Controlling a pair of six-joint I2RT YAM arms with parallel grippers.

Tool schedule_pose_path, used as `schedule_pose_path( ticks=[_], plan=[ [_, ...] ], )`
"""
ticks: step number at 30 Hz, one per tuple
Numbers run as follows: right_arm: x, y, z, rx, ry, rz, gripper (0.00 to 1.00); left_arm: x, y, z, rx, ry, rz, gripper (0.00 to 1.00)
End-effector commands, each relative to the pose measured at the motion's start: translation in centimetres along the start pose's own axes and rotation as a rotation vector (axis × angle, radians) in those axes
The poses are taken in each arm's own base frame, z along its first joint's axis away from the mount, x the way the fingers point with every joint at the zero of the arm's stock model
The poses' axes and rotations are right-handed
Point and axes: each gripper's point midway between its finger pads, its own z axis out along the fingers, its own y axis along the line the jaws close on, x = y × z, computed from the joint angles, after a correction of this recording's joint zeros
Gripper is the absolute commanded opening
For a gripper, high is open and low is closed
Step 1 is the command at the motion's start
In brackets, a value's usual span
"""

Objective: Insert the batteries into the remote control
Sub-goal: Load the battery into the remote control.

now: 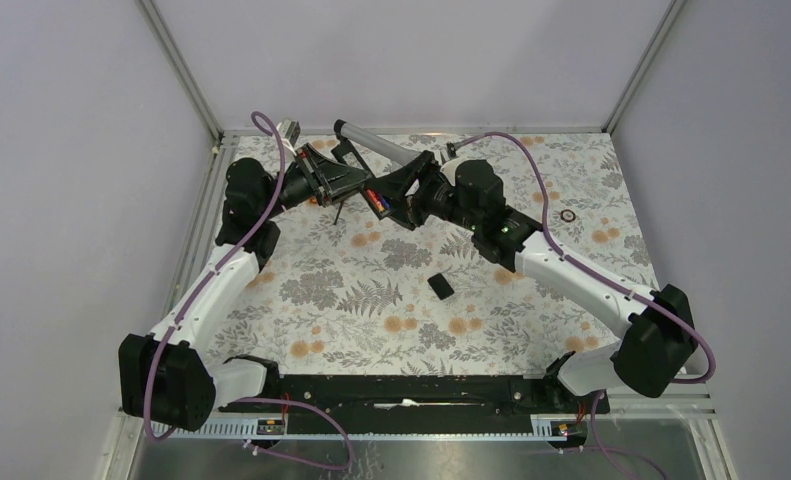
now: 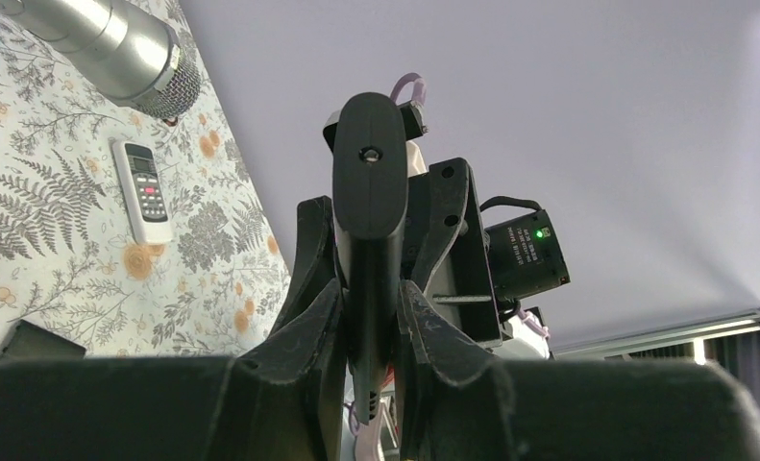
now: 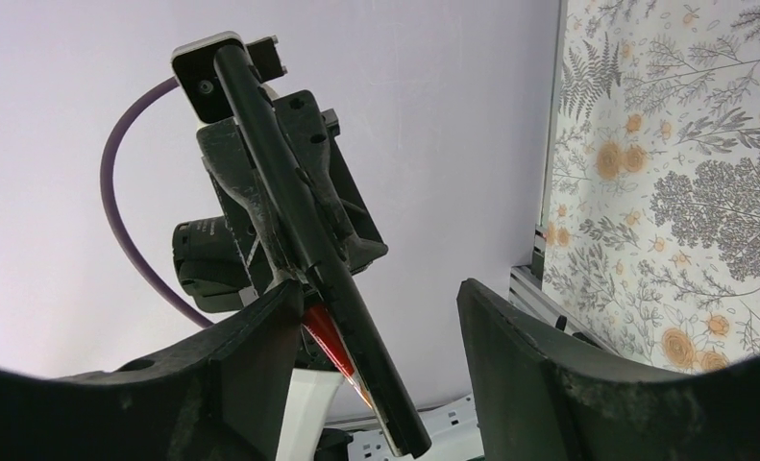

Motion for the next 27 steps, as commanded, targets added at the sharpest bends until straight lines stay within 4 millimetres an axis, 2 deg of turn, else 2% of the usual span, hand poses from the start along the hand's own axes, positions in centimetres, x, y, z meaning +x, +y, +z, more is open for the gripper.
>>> schedule_pose_path(
  ticks=[1, 13, 20, 27],
  plan=[
    [-0.1, -1.5, -0.4, 0.029, -0.004, -0.028, 0.65, -0.7, -6.2, -0.6, 0.134, -0.013, 0.079, 0.00],
    [-0.4, -2.6, -0.5, 0.053, -0.025, -0.051, 0.61, -0.9, -7.2, -0.9, 0.140, -0.026, 0.059, 0.00],
    [-1.1, -3.8, -0.5, 0.069, -0.064, -0.181, 0.60, -1.4, -7.9, -0.7, 0.145, -0.031, 0.009, 0.00],
    [-1.1, -5.6, -0.7, 0.099, -0.061, -0.265, 0.58, -1.8, -8.4, -0.9, 0.138, -0.041, -0.019, 0.00]
  ],
)
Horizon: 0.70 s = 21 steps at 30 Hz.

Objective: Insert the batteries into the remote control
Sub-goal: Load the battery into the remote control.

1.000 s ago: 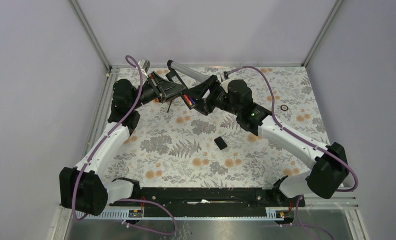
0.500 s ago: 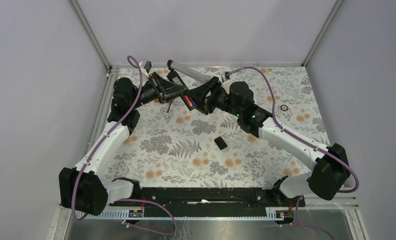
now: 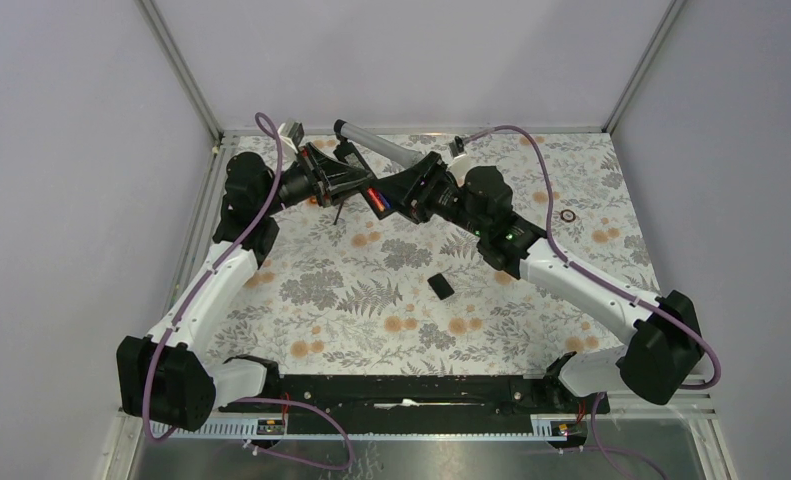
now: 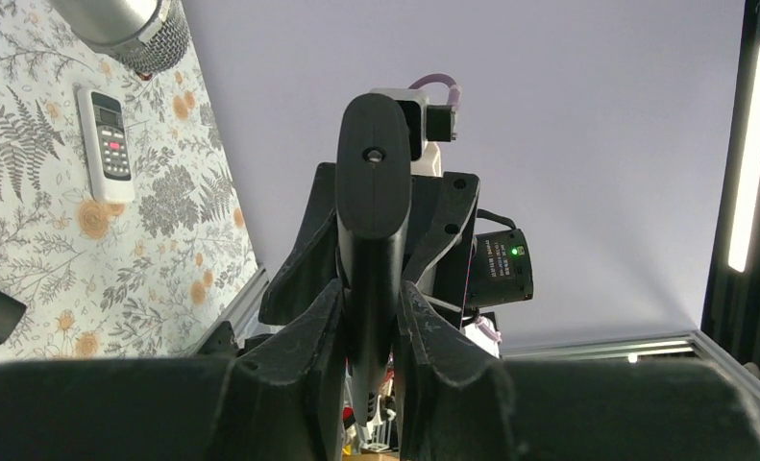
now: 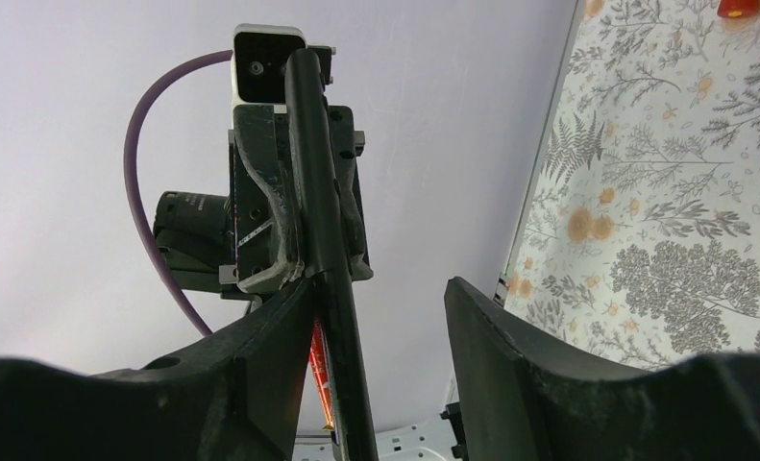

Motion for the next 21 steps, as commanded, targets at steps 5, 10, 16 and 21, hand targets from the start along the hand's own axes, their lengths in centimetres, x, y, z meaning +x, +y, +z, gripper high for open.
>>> schedule_pose_path(
  ticks=[5, 10, 16, 21],
  plan=[
    [0.0, -4.4, -0.3, 0.162, -0.010, -0.044, 0.64, -0.8, -6.5, -1.1, 0.141, -0.054, 0.128, 0.00],
    [-1.0, -2.6, 0.4, 0.149, -0.036, 0.026, 0.72, -0.5, -4.9, -1.1, 0.115, -0.045, 0.131, 0.00],
    [-1.4, -0.2, 0.5, 0.069, -0.037, 0.065, 0.82, -0.2, -3.5, -1.2, 0.092, -0.044, 0.156, 0.00],
    [-1.5, 1.4, 0.3, 0.002, -0.033, 0.028, 0.89, -0.1, -2.9, -1.2, 0.086, -0.048, 0.171, 0.00]
  ],
)
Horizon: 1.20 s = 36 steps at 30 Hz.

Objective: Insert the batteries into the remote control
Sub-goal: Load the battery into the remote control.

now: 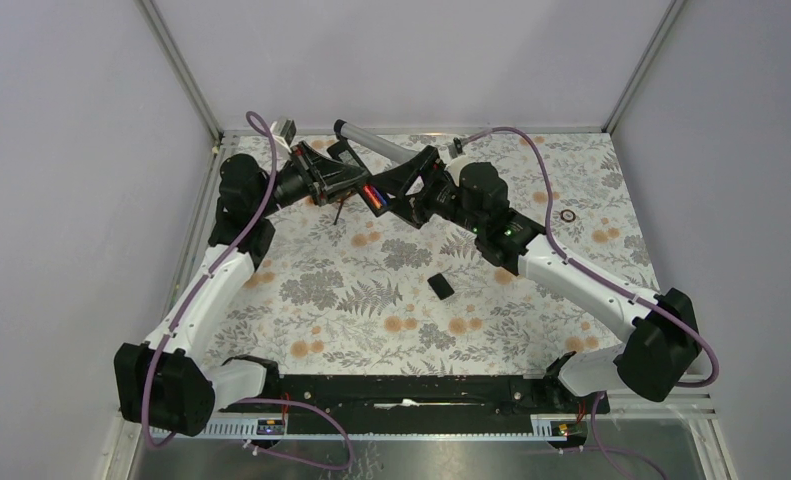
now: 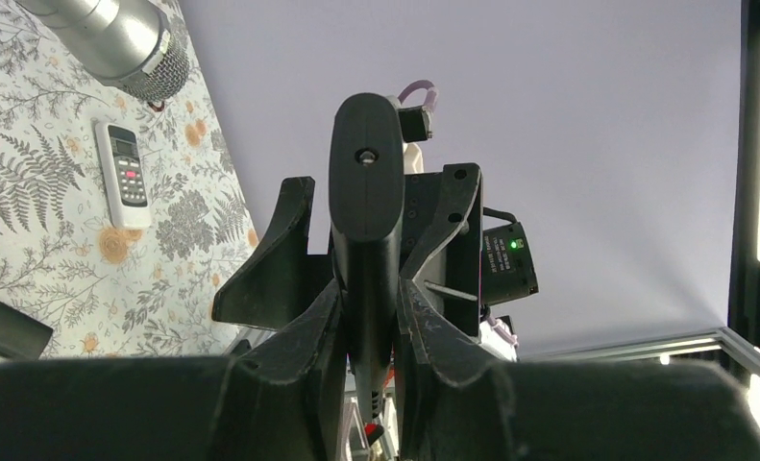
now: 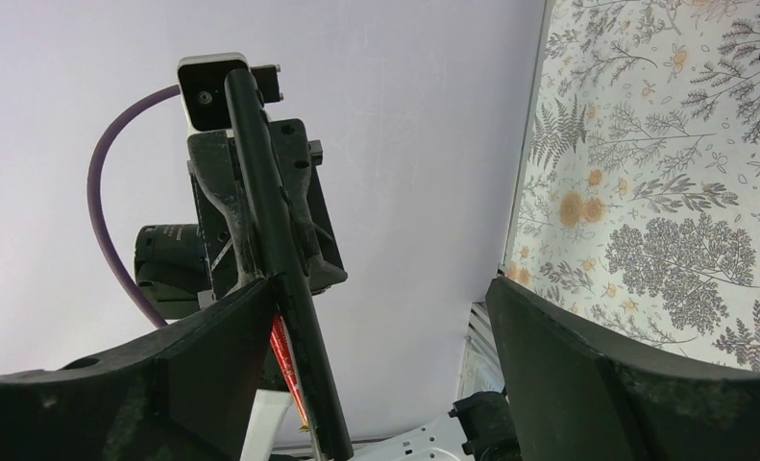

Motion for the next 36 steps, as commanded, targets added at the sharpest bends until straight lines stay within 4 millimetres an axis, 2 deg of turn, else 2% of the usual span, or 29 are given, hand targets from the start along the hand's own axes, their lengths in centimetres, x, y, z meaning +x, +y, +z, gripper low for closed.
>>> schedule_pose_path(
  ticks=[1, 12, 19, 26, 29, 36],
  plan=[
    [-1.1, 2.3, -0.1, -0.075, -0.023, -0.026, 0.90, 0.0, -2.6, -0.8, 0.088, -0.024, 0.125, 0.00],
    [0.6, 3.2, 0.7, -0.157, 0.082, -0.058, 0.98, -0.3, -1.9, -0.6, 0.066, -0.035, 0.135, 0.00],
    [1.1, 3.2, 0.8, -0.164, 0.117, -0.058, 0.92, -0.3, -1.9, -0.5, 0.060, -0.037, 0.147, 0.00],
    [1.4, 3.2, 0.6, -0.167, 0.130, -0.041, 0.92, -0.6, -1.6, -0.5, 0.038, -0.045, 0.175, 0.00],
    [1.5, 2.8, 0.7, -0.143, 0.138, -0.026, 0.88, -0.6, -1.6, -0.5, 0.038, -0.045, 0.180, 0.00],
    [2.0, 1.3, 1.2, -0.093, 0.165, 0.006, 0.72, -0.6, -2.3, -0.6, 0.055, -0.047, 0.195, 0.00]
  ],
)
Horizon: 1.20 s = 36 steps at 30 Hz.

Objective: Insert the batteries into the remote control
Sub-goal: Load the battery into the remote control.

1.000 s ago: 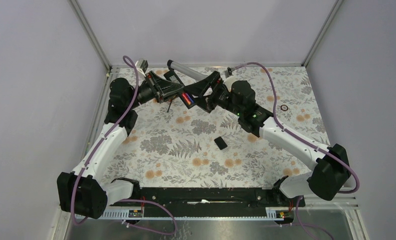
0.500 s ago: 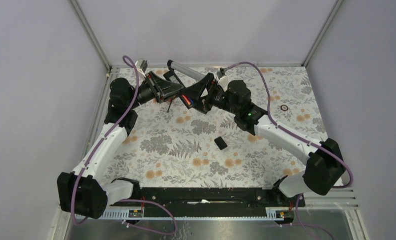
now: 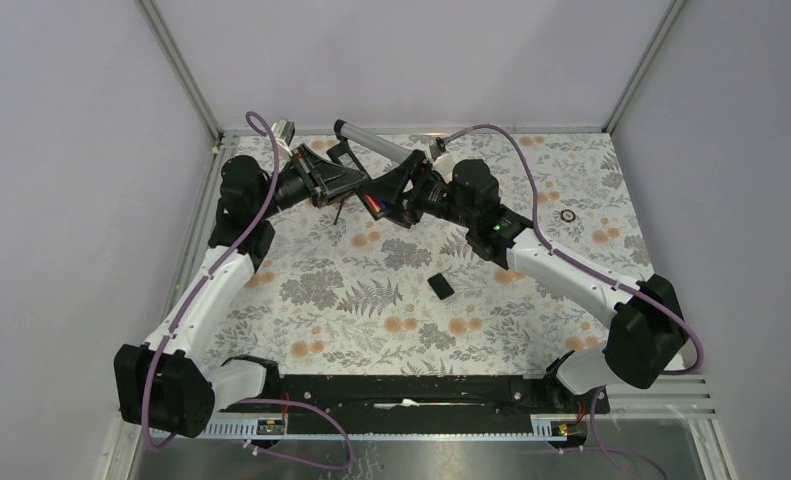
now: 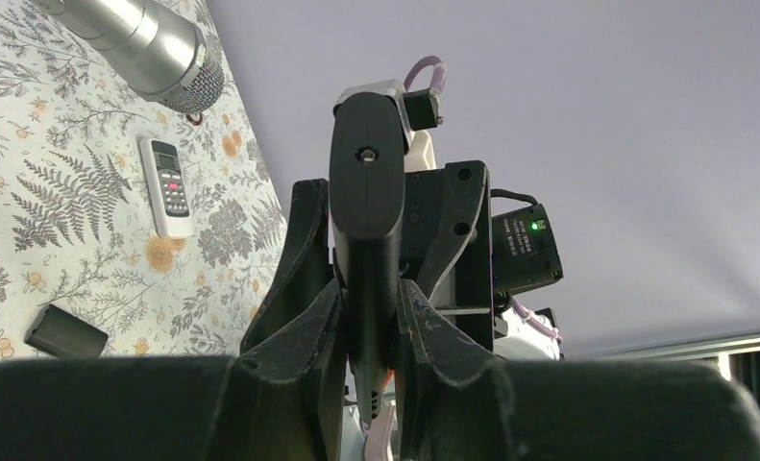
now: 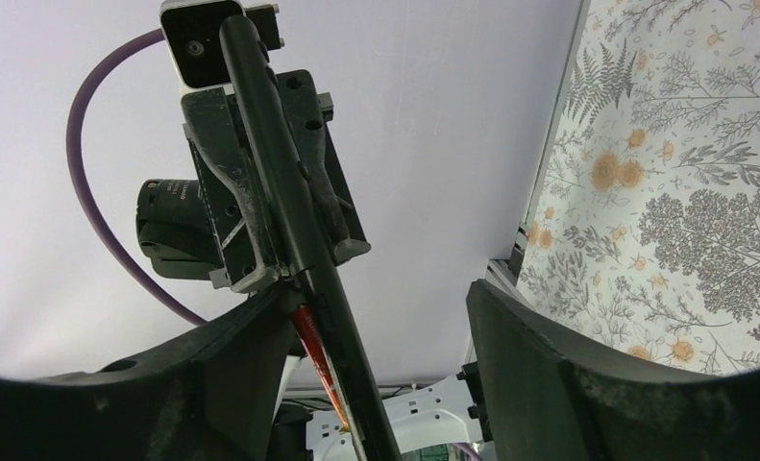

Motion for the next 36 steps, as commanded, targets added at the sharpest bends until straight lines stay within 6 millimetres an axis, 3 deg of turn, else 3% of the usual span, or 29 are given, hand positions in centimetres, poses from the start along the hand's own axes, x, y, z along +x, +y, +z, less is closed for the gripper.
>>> schedule_pose_path(
  ticks=[1, 15, 23, 27, 31, 32, 36],
  plan=[
    [0.0, 1.1, 0.1, -0.025, 0.022, 0.007, 0.71, -0.8, -3.3, -0.4, 0.075, -0.035, 0.095, 0.00],
    [0.4, -0.2, -0.8, -0.045, 0.002, -0.014, 0.55, -1.3, -5.4, -0.4, 0.119, -0.047, 0.036, 0.00],
    [0.6, -1.9, -1.1, -0.032, -0.008, -0.072, 0.53, -1.5, -6.1, -0.4, 0.132, -0.044, 0.005, 0.00],
    [0.2, -0.5, -1.0, -0.058, -0.021, -0.093, 0.65, -1.2, -4.9, -0.4, 0.103, -0.030, 0.014, 0.00],
    [-0.8, 3.6, -1.7, -0.133, -0.042, -0.206, 0.98, -0.7, -1.4, -0.6, 0.032, 0.000, 0.055, 0.00],
    [-1.1, 4.4, -2.0, -0.143, -0.050, -0.246, 0.99, -0.8, -0.5, -0.9, 0.020, -0.002, 0.064, 0.00],
    [-2.6, 4.1, -3.9, -0.074, -0.093, -0.432, 1.00, -1.6, 1.3, -2.0, -0.001, -0.033, 0.109, 0.00]
  ],
)
